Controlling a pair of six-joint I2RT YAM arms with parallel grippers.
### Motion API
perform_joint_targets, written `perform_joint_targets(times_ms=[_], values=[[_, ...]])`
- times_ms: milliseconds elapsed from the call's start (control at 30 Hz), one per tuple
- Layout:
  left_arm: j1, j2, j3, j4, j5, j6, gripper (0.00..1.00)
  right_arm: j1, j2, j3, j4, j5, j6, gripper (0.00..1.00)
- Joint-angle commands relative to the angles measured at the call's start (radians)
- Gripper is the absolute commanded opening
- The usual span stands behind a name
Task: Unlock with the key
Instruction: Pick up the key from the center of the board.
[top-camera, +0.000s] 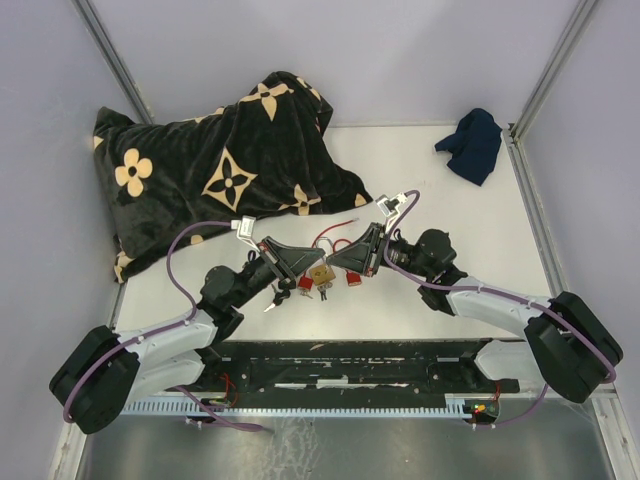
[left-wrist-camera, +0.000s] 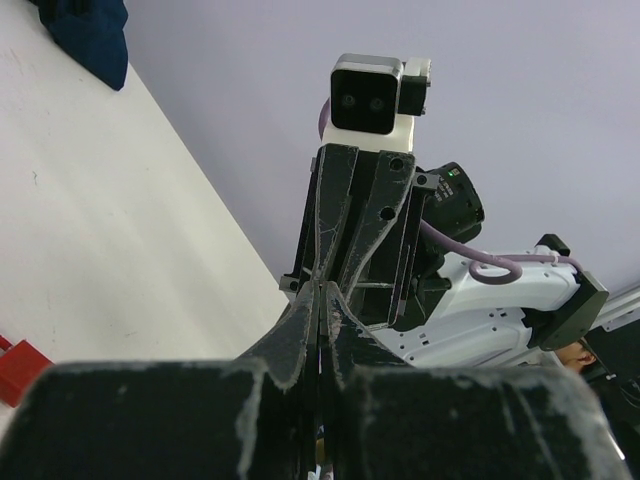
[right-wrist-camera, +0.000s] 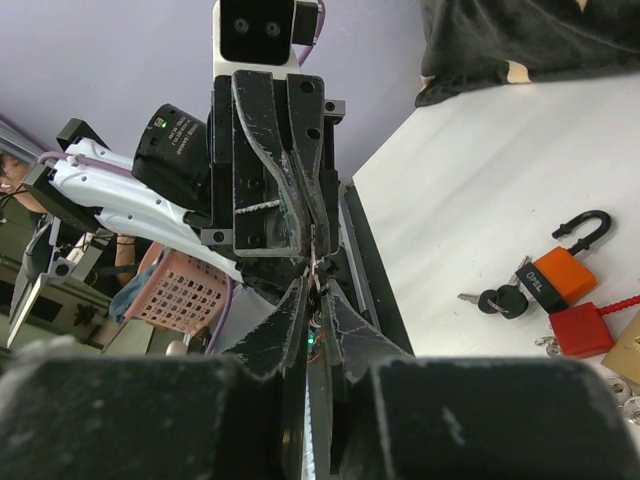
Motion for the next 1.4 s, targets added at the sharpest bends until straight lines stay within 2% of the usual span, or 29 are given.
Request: perform_joint_targets(times_ms=[0, 167, 233, 333, 567, 1367], values=[[-0.003, -0.009, 0.024, 0.07, -0.004, -0.007, 0.03, 0.005, -0.011, 0.025, 0.078, -0.011, 0.0, 0.12], [-0.004, -0.011, 0.02, 0.067, -0.004, -0.006, 0.03, 0.005, -0.03, 0.02, 0.068, 0.003, -0.009, 0.04], [-0.005, -0.012, 0.018, 0.068, -0.006, -0.005, 0.03, 0.004, -0.038, 0.022, 0.056, 0.007, -0.007, 0.07], [-0.005, -0.012, 0.017, 0.068, -0.009, -0.005, 0.03, 0.005, -0.044, 0.028, 0.053, 0.006, 0.008, 0.18], [-0.01, -0.006, 0.019, 0.065, -0.019, -0.001, 0.03, 0.005, -0.04, 0.039, 0.053, 0.001, 0.039, 0.24], [-0.026, -0.015, 0.024, 0.045, -0.065, 0.009, 0.03, 0.024, -0.032, 0.059, -0.03, -0.001, 0.023, 0.21]])
